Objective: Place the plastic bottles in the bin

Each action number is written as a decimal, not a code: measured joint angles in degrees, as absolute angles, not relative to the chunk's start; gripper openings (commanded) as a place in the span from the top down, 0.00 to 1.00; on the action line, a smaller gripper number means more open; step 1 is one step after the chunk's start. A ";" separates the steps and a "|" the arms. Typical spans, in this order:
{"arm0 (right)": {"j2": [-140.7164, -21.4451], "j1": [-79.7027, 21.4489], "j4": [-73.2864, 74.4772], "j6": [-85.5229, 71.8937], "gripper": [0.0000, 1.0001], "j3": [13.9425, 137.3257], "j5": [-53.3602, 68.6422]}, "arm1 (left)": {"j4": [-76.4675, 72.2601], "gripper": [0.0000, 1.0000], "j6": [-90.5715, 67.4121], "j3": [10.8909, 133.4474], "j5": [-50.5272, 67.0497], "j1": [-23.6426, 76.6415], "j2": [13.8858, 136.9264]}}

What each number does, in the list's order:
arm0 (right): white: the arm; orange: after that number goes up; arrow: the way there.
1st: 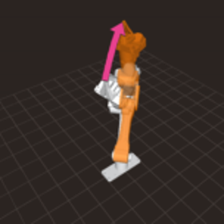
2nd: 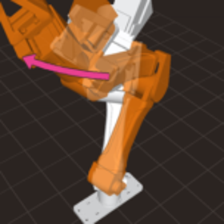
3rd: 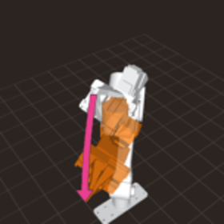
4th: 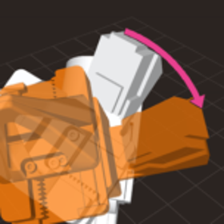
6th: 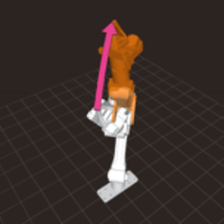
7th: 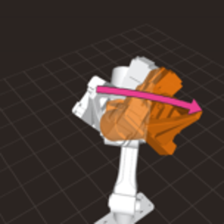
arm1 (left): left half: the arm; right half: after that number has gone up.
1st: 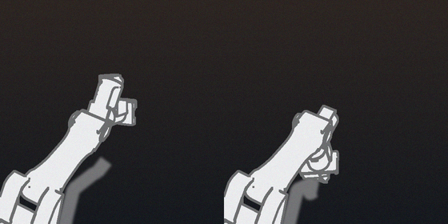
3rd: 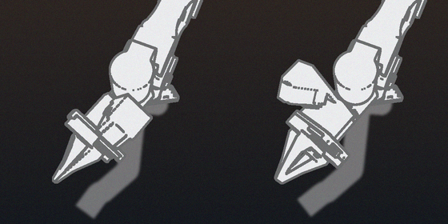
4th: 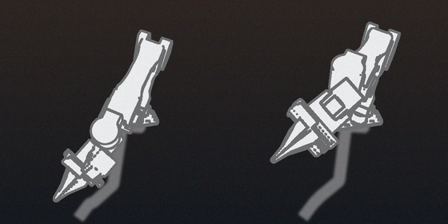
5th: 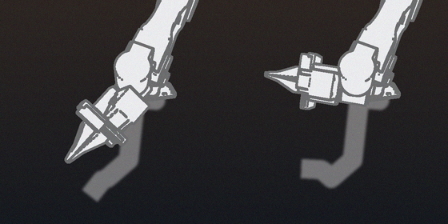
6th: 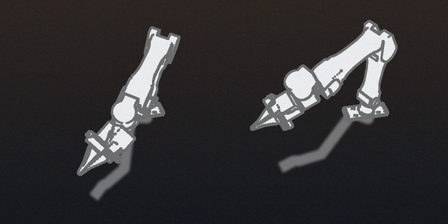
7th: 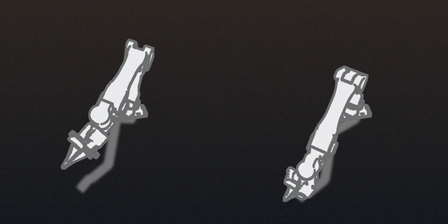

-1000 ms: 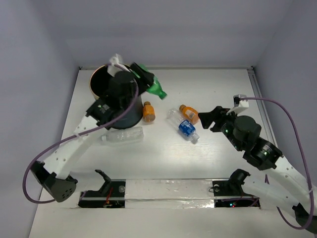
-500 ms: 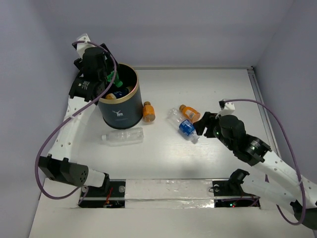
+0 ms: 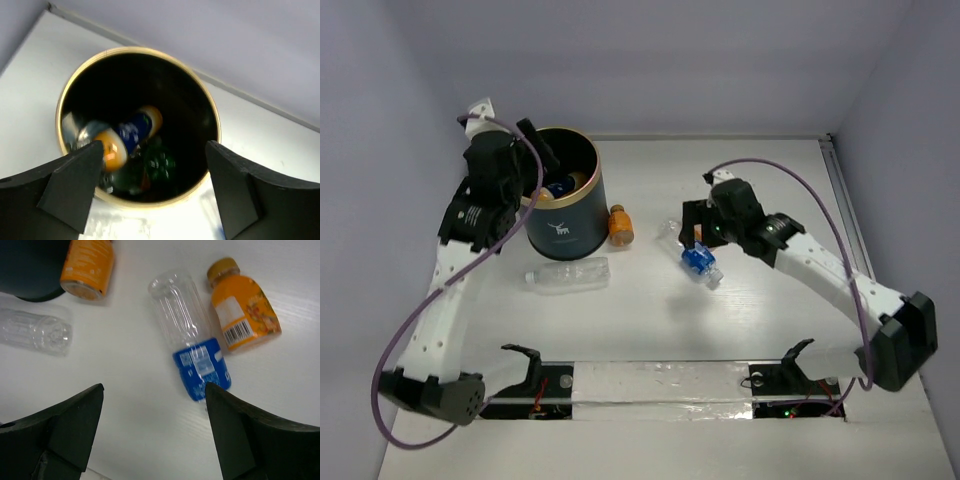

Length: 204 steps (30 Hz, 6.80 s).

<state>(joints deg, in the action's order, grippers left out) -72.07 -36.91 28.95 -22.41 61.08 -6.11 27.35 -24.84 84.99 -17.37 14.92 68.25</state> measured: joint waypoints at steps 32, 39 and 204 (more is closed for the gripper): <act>-110.19 -33.15 39.16 -7.75 0.08 89.19 1.85 | 31.57 0.01 -74.17 25.02 6.31 14.92 27.59; -110.65 -32.27 39.59 -7.46 0.08 89.36 2.48 | 25.89 0.01 -82.74 18.57 3.38 14.92 32.16; -81.73 -20.91 22.17 -24.23 0.56 70.70 2.46 | 16.60 0.67 -19.49 63.31 -12.03 46.72 65.30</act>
